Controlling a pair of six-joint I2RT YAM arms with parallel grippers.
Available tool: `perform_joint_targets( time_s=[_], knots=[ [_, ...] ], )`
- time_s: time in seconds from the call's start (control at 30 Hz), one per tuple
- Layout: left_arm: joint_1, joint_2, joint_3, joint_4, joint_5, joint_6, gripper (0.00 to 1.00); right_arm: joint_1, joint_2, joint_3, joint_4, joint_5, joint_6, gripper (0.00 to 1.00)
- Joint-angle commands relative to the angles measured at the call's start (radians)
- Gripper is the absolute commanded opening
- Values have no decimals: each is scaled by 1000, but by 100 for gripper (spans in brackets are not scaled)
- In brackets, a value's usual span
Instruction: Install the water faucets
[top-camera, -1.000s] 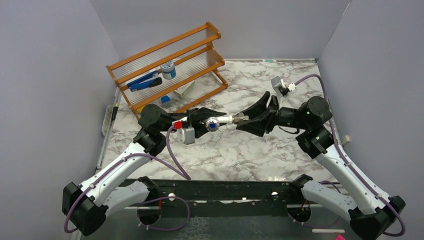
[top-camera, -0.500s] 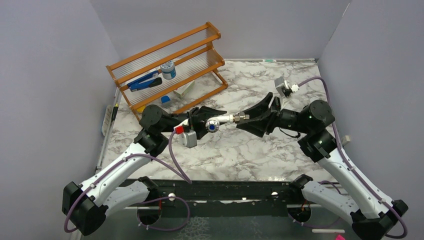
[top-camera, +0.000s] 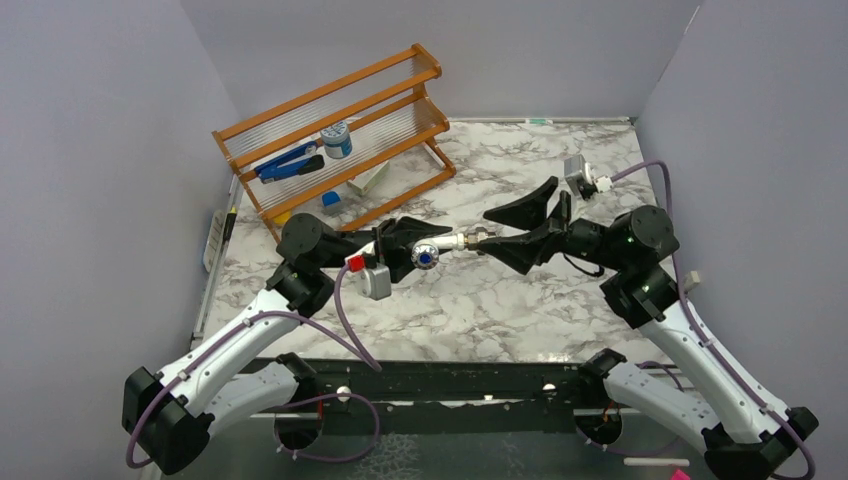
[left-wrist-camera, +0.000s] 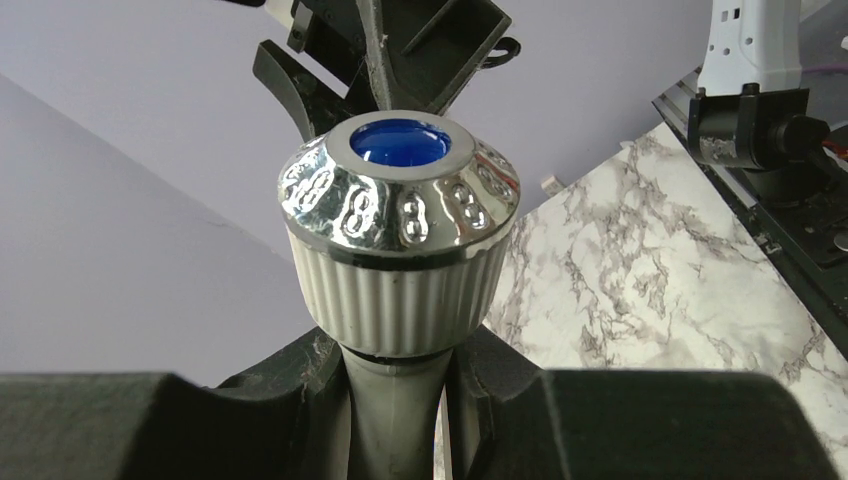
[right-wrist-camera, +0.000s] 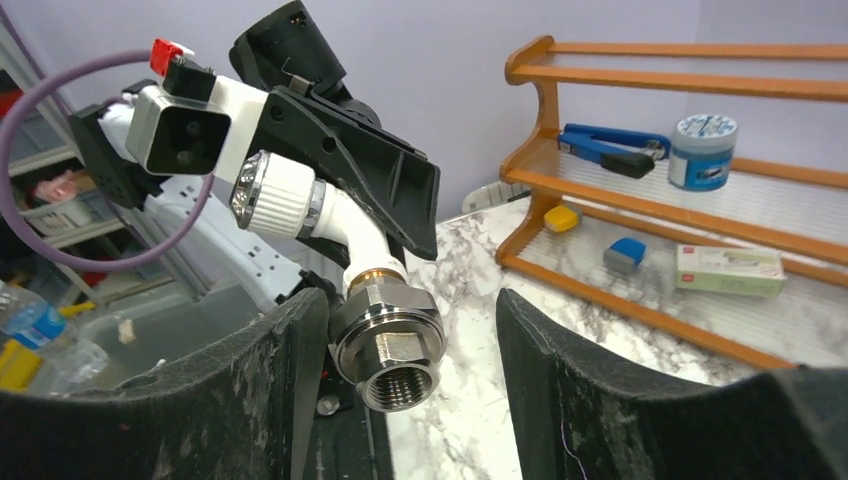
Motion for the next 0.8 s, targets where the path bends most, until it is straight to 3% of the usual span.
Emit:
perform_joint_targets(
  time_s=[0.0,0.23,0.43,0.57,0.77],
  knots=[
    [-5,-42,-6,62,-9,-55,0,-5,-31,18,39,34,-125,66],
    [-9,-25,8,61,-26,-315,0,-5,-75,0,141,-68,-321,68],
    [-14,-4,30,63,-178,-625,0,-5,-67,3,98,-230,-513,68],
    [-14,-5,20,63,-192,-684,0,-5,-38,21,-7,-300,-709,69],
    [-13,14,33,64,-143,-760,0,-4,-20,-8,5,-292,-824,72]
  ],
)
